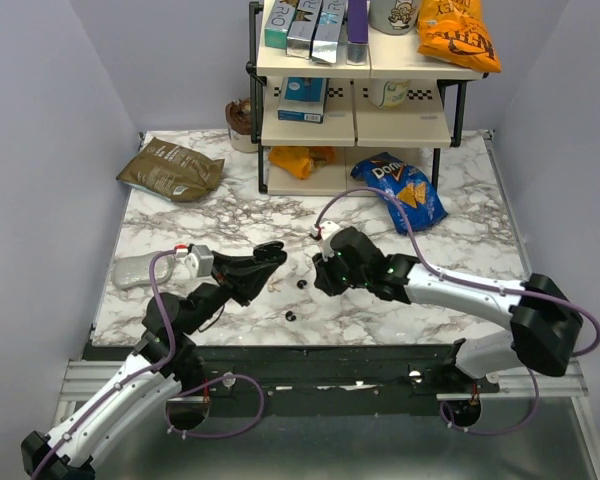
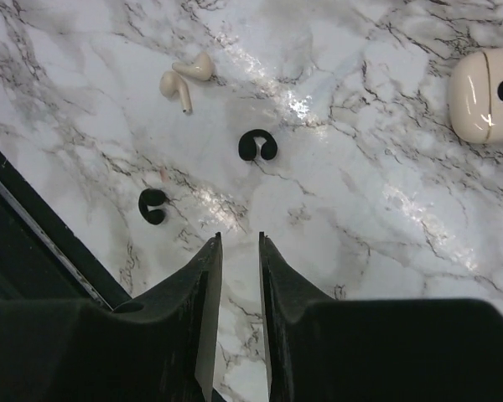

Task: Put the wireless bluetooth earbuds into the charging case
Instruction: Pick up the earbud from the center of the board.

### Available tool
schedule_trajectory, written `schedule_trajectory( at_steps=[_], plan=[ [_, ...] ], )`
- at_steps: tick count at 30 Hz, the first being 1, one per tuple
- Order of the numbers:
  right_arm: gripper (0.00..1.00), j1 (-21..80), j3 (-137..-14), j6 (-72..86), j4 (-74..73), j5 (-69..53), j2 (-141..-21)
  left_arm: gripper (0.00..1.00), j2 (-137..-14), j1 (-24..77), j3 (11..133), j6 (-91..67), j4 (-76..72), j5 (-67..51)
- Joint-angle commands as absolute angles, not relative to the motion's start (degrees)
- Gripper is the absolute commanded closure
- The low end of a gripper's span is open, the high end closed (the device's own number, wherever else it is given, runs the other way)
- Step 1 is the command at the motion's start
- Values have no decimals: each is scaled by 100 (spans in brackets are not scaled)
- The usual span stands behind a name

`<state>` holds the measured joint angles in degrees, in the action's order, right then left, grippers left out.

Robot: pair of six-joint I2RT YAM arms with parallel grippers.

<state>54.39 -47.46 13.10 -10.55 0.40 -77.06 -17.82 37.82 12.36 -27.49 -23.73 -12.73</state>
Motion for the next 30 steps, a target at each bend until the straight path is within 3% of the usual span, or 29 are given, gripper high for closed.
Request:
schedule_trajectory(
  at_steps=[1,11,30],
  plan=[
    [69,5467,-5202,1362,-694,-482,-8322,100,-1705,3841,1529,-2689,-1829,-765],
    [55,6221,-4782,1450,280,-1309,-8639,100,-941,3850,1705,-2777,-651,552],
    [53,6407,-5062,1626,360,-1301,-9553,100,-334,3850,1652,-2971,176,1415]
  ],
)
